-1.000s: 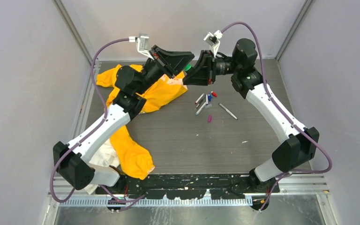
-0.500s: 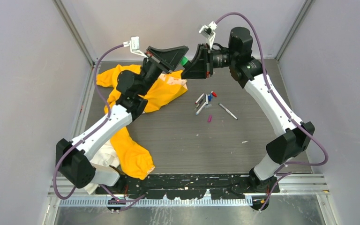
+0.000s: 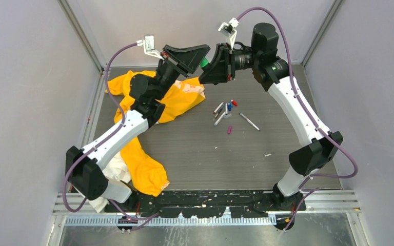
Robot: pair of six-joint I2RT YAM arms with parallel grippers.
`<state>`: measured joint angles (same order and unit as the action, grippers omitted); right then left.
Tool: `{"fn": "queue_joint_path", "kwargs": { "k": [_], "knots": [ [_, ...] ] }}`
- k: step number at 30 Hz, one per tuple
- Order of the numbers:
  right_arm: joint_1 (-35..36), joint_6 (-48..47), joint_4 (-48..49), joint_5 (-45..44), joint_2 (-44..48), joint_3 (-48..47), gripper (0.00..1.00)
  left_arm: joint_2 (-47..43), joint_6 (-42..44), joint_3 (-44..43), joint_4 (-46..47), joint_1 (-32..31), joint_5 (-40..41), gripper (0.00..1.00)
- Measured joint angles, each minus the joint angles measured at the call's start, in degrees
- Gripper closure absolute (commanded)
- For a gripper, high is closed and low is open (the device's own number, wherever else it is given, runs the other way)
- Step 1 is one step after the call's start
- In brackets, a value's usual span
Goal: Insert the pens into the pen caps
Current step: Press the pen cap onto the pen.
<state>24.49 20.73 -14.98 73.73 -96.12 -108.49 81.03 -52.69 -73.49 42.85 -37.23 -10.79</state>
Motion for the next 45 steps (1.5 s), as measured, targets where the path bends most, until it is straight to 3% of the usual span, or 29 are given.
{"fn": "queue_joint_path", "kwargs": {
  "k": [4,7,10,15,19,23,29,31,34,41,45],
  "knots": [
    [0.04,5.09,5.6,4.0,-0.57,0.02,0.99,3.17,-6.93,0.0,10.75,2.23,-8.15,0.99],
    [0.07,7.28,7.89,6.32,-1.05,0.09,0.99,3.19,-8.7,0.31,11.65,3.17,-11.37,0.99],
    [-0.17,5.84,5.14,6.47,-1.29,-0.17,0.99,1.44,-5.25,-0.98,3.02,3.52,-12.9,0.99],
    [-0.13,1.42,-0.48,2.99,-2.56,-2.54,0.99,-0.17,7.91,-10.29,-22.86,2.97,-10.01,1.0],
    [0.17,-1.18,-3.23,2.01,-2.82,-3.69,0.99,-0.33,12.87,-12.28,-30.4,0.79,-4.66,0.99],
    [0.72,-3.67,-7.67,1.36,-3.21,-6.36,0.99,-1.57,9.88,-7.54,-22.75,0.79,-4.96,0.99],
    [0.74,2.21,-5.14,3.37,-3.28,-6.36,0.99,0.5,-1.55,0.31,-1.38,1.68,-7.17,0.99],
    [0.5,2.97,-4.83,3.72,-3.28,-6.38,0.99,1.31,-4.37,1.14,1.79,1.86,-7.32,0.99],
    [0.07,3.17,-5.27,3.96,-3.28,-6.38,0.99,1.18,-5.11,0.98,0.52,2.05,-7.69,0.99],
    [0.33,1.64,-6.36,3.93,-3.26,-6.14,0.99,-0.24,0.39,-3.41,-11.85,2.12,-9.46,0.97],
    [0.81,0.52,-3.19,2.84,-0.81,0.46,0.99,-1.66,-2.03,-1.86,-12.33,2.75,-9.4,0.7]
  ]
}}
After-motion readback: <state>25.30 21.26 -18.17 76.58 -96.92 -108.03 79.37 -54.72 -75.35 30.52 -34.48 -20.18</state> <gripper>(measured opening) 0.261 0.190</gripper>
